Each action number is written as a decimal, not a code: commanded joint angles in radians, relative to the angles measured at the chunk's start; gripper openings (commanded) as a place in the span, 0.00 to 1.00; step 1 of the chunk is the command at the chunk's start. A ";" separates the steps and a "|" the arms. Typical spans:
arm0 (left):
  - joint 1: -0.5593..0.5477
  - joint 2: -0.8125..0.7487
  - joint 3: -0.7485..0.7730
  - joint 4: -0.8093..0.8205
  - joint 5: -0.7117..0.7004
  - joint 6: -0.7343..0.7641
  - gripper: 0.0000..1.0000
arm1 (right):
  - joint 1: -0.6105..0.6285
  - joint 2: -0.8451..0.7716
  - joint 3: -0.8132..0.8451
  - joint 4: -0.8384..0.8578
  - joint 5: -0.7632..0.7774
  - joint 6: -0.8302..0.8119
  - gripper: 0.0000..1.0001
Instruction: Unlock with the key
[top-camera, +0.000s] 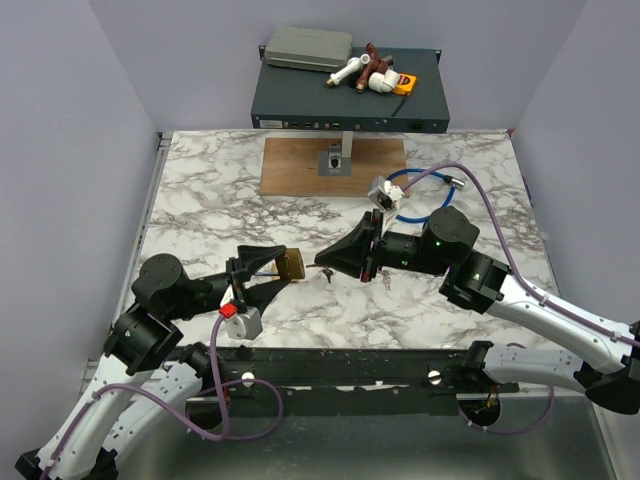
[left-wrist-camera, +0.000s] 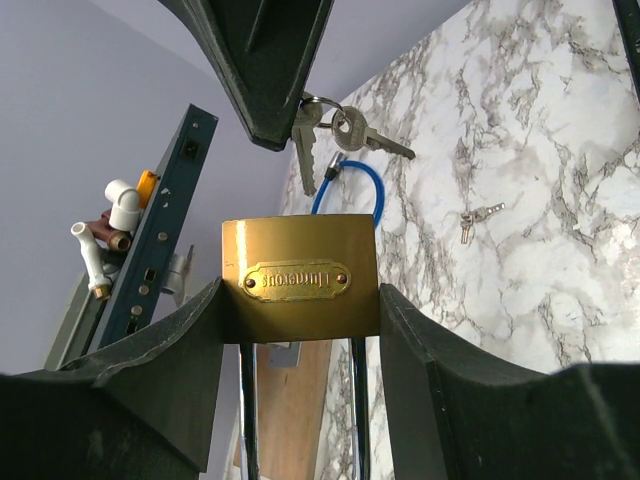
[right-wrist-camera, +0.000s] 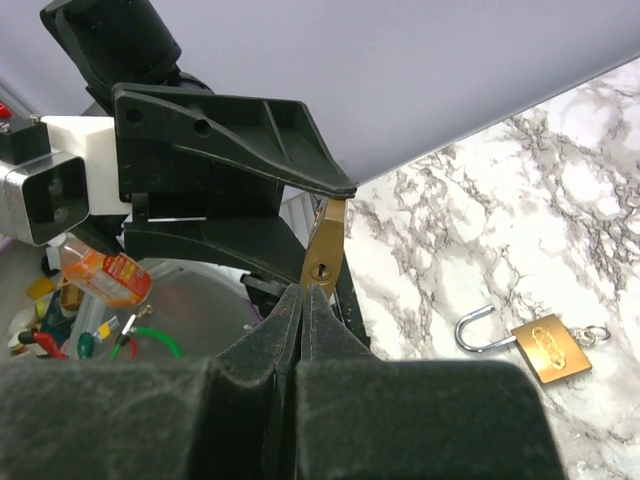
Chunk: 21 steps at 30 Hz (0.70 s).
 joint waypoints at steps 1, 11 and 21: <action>0.000 -0.001 0.012 0.077 0.013 0.022 0.00 | 0.010 -0.012 -0.023 0.100 0.061 0.003 0.01; 0.000 0.007 0.018 0.080 0.012 0.035 0.00 | 0.011 -0.015 -0.032 0.103 0.079 0.010 0.01; 0.000 0.004 0.016 0.085 0.011 0.032 0.00 | 0.017 0.002 -0.039 0.111 0.071 0.021 0.01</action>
